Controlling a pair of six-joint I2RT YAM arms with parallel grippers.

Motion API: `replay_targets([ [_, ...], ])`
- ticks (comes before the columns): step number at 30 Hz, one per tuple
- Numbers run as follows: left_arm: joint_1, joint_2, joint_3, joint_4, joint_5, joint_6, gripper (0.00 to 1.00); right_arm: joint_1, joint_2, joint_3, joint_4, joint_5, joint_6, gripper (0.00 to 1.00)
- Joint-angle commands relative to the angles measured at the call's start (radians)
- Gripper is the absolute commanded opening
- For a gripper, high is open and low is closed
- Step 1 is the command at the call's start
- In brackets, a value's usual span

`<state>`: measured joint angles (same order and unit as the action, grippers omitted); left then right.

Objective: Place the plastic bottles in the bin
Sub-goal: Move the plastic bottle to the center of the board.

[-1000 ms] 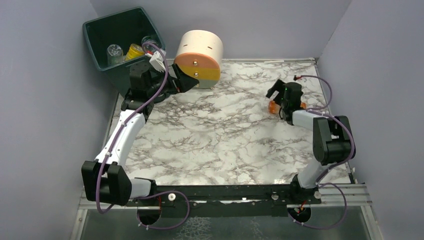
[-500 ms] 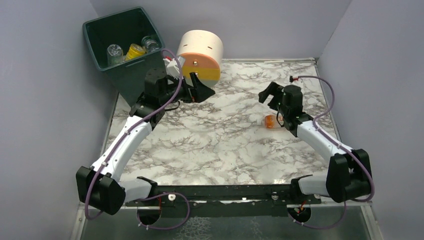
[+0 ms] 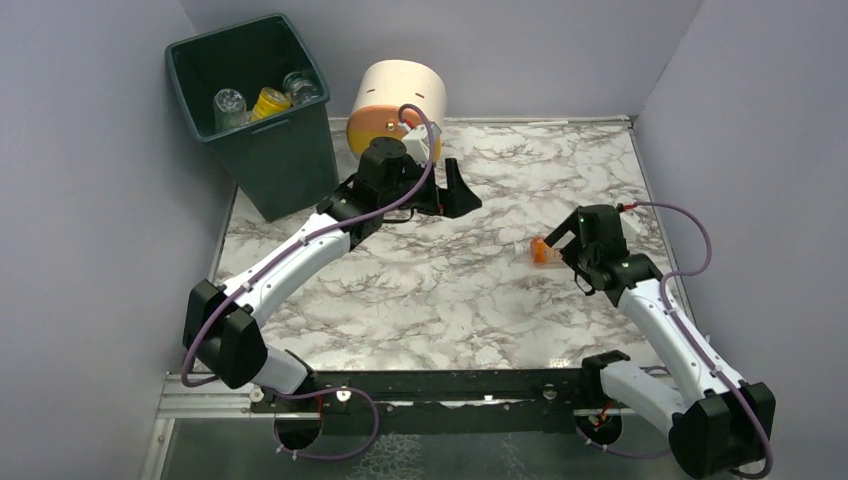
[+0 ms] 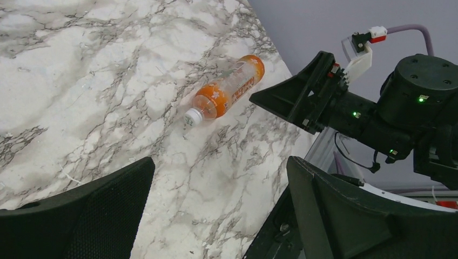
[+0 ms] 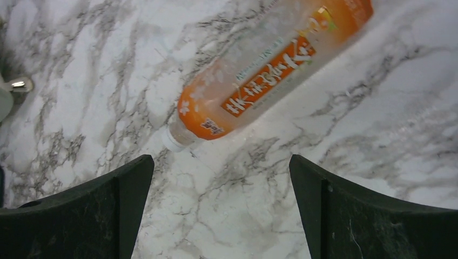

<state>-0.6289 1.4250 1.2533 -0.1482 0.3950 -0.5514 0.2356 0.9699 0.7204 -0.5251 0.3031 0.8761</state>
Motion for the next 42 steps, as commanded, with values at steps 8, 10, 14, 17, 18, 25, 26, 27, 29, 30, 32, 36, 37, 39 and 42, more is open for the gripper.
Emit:
replay_targets([
  [8, -0.04, 0.025, 0.033, 0.017, -0.037, 0.034, 0.99, -0.004, 0.217, 0.094, -0.271, 0.135, 0.283, 0.99],
  [10, -0.04, 0.018, 0.029, 0.011, -0.037, 0.038, 0.99, -0.005, 0.237, 0.103, -0.24, 0.153, 0.303, 0.99],
  [14, -0.04, 0.002, 0.022, 0.0, -0.044, 0.05, 0.99, -0.005, 0.248, 0.088, -0.147, 0.154, 0.322, 1.0],
  [17, -0.04, 0.001, 0.02, -0.004, -0.045, 0.053, 0.99, -0.007, 0.308, 0.108, -0.146, 0.166, 0.355, 0.99],
  [18, -0.04, 0.002, 0.02, -0.004, -0.043, 0.054, 0.99, -0.011, 0.327, 0.123, -0.156, 0.167, 0.364, 1.0],
  [25, -0.04, -0.001, 0.017, -0.01, -0.045, 0.057, 0.99, -0.094, 0.33, 0.097, -0.021, 0.09, 0.342, 0.99],
  [26, -0.04, 0.0, 0.018, -0.013, -0.043, 0.057, 0.99, -0.106, 0.316, 0.084, 0.03, 0.071, 0.327, 1.0],
  [27, -0.04, -0.002, 0.019, -0.016, -0.043, 0.059, 0.99, -0.116, 0.301, 0.073, 0.058, 0.053, 0.322, 1.0],
  [29, -0.04, -0.005, 0.02, -0.021, -0.044, 0.061, 0.99, -0.132, 0.26, 0.032, 0.145, 0.008, 0.291, 1.0],
  [30, -0.04, -0.005, 0.021, -0.022, -0.045, 0.062, 0.99, -0.141, 0.245, 0.012, 0.173, -0.007, 0.289, 1.0],
  [32, -0.04, -0.003, 0.024, -0.027, -0.046, 0.065, 0.99, -0.153, 0.236, -0.014, 0.21, -0.021, 0.291, 0.99],
  [36, -0.04, 0.007, 0.033, -0.035, -0.043, 0.07, 0.99, -0.187, 0.303, 0.006, 0.24, -0.06, 0.317, 1.0],
  [37, -0.04, 0.008, 0.035, -0.039, -0.043, 0.071, 0.99, -0.191, 0.323, 0.017, 0.245, -0.063, 0.326, 1.0],
  [39, -0.04, 0.012, 0.043, -0.049, -0.045, 0.075, 0.99, -0.194, 0.359, 0.044, 0.257, -0.056, 0.333, 1.0],
  [42, -0.04, 0.015, 0.053, -0.061, -0.048, 0.08, 0.99, -0.202, 0.42, 0.091, 0.258, -0.046, 0.339, 1.0],
])
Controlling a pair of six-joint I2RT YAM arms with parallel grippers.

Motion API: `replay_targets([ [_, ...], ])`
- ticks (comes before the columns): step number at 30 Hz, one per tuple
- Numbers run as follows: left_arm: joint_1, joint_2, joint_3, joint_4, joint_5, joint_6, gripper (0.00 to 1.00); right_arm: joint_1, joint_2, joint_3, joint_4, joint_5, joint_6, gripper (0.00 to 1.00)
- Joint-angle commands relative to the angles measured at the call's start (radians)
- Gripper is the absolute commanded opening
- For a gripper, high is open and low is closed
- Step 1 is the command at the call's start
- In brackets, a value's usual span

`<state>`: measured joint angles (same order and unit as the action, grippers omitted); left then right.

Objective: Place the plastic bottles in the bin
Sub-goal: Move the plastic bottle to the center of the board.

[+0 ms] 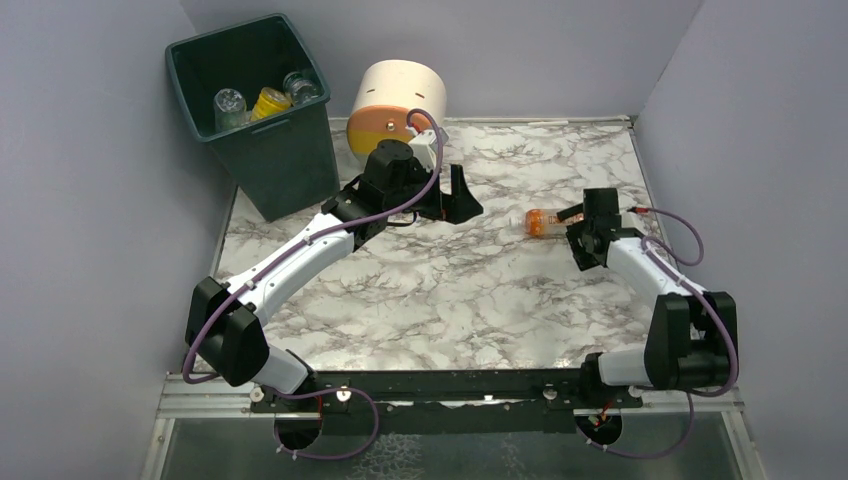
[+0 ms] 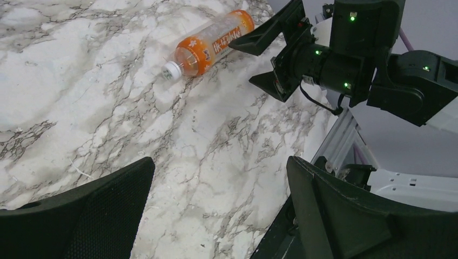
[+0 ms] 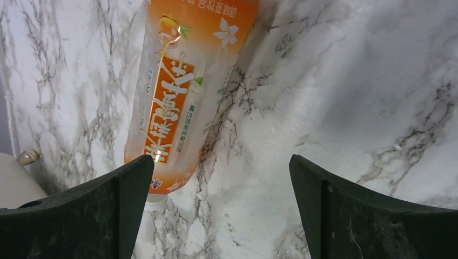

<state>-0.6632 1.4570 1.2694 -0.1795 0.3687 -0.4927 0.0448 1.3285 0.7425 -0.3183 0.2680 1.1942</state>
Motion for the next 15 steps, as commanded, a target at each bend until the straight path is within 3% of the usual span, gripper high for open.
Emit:
replay_targets([
  [1, -0.006, -0.017, 0.04, -0.031, -0.022, 0.022, 0.99, -0.016, 0.086, 0.085, 0.051, -0.008, 0.021, 1.0],
  [15, -0.004, -0.01, 0.078, -0.083, -0.043, 0.041, 0.99, -0.059, 0.408, 0.28, 0.077, -0.094, 0.051, 0.97],
])
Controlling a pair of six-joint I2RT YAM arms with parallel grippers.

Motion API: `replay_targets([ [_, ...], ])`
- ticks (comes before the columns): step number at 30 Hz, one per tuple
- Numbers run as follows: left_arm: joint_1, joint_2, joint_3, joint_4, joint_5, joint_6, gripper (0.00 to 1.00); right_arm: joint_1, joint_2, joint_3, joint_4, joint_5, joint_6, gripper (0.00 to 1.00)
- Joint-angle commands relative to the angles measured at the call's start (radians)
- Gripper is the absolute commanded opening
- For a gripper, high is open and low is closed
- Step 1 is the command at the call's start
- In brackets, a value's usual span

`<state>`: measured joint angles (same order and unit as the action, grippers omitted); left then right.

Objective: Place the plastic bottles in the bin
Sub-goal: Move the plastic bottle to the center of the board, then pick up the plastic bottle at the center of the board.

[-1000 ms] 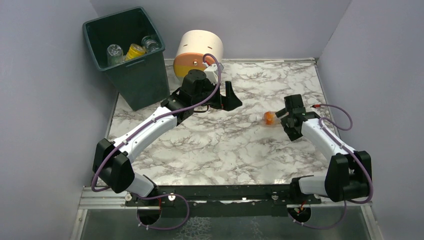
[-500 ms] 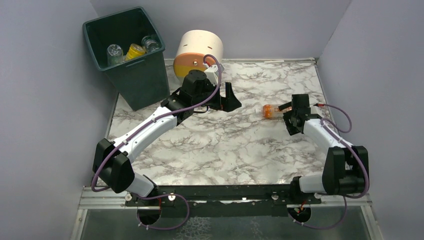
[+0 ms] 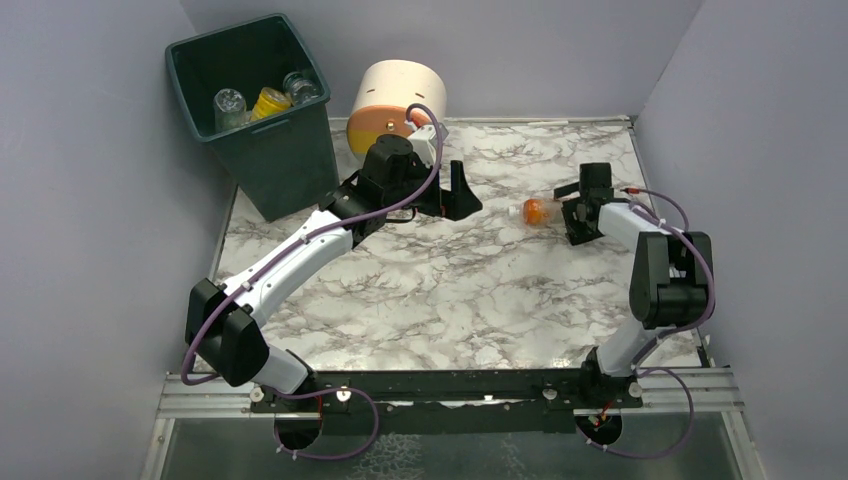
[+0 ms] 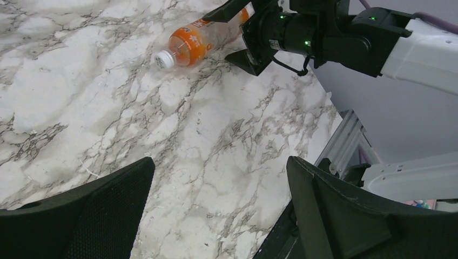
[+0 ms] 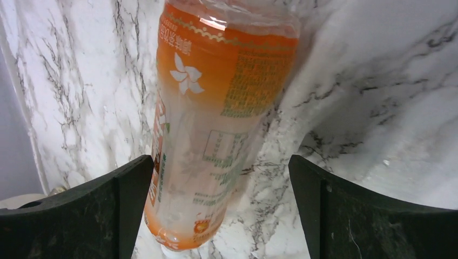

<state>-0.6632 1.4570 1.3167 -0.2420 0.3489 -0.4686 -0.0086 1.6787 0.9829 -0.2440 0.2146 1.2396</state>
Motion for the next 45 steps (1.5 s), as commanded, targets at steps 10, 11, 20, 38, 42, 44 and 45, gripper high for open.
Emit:
replay_targets([
  [10, -0.004, -0.007, 0.006, -0.02, -0.018, 0.017, 0.99, -0.005, 0.059, -0.036, 0.109, -0.162, -0.11, 0.72],
  [11, -0.004, -0.011, -0.007, -0.018, -0.018, 0.019, 0.99, -0.004, 0.057, -0.045, 0.133, -0.188, -0.148, 0.7],
  [20, -0.003, -0.031, -0.173, 0.101, 0.077, -0.029, 0.99, 0.003, -0.031, -0.247, 0.436, -0.438, -0.41, 0.64],
  [38, -0.004, -0.012, -0.285, 0.25, 0.127, -0.048, 0.99, 0.127, -0.117, -0.141, 0.468, -0.842, -0.551, 0.61],
  [42, -0.004, -0.003, -0.296, 0.267, 0.111, -0.049, 0.99, 0.174, -0.107, -0.111, 0.477, -0.879, -0.535, 0.61],
  [44, -0.006, -0.002, -0.306, 0.279, 0.097, -0.05, 0.99, 0.192, -0.095, -0.101, 0.499, -0.913, -0.509, 0.6],
  [45, -0.006, -0.001, -0.308, 0.279, 0.092, -0.047, 0.99, 0.201, -0.091, -0.095, 0.508, -0.924, -0.498, 0.6],
])
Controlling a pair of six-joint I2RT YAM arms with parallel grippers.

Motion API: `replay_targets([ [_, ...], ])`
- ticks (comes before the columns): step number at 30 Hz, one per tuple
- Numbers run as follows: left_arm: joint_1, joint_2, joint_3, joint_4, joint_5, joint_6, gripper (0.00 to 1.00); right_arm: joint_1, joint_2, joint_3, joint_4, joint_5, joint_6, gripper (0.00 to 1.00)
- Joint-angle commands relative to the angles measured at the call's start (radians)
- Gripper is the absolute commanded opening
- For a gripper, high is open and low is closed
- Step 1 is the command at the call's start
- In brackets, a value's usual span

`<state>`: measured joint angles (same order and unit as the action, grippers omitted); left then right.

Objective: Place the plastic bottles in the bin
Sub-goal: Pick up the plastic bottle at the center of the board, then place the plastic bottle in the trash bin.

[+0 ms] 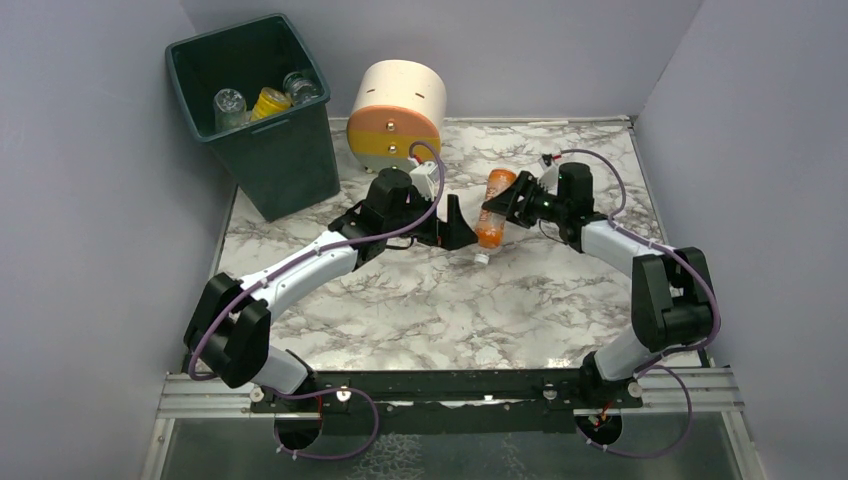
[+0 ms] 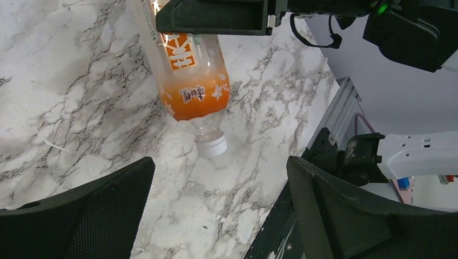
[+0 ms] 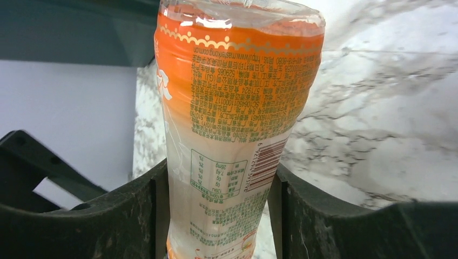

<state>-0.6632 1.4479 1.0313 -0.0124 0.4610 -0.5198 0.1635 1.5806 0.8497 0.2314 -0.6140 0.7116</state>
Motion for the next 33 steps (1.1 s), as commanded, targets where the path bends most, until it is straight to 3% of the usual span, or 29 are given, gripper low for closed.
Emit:
replay_targets([
  [1, -0.006, 0.01, -0.024, 0.049, -0.027, 0.006, 0.99, 0.039, 0.012, 0.043, 0.042, -0.112, 0.039, 0.6],
  [20, -0.019, 0.024, -0.028, 0.024, -0.17, 0.038, 0.98, 0.223, 0.064, 0.175, 0.046, -0.169, 0.115, 0.6],
  [30, -0.019, 0.01, -0.01, -0.013, -0.208, 0.052, 0.63, 0.228, 0.07, 0.197, 0.045, -0.177, 0.134, 0.64],
  [33, -0.019, 0.005, -0.004, -0.018, -0.216, 0.048, 0.59, 0.229, 0.065, 0.204, 0.038, -0.179, 0.132, 0.66],
])
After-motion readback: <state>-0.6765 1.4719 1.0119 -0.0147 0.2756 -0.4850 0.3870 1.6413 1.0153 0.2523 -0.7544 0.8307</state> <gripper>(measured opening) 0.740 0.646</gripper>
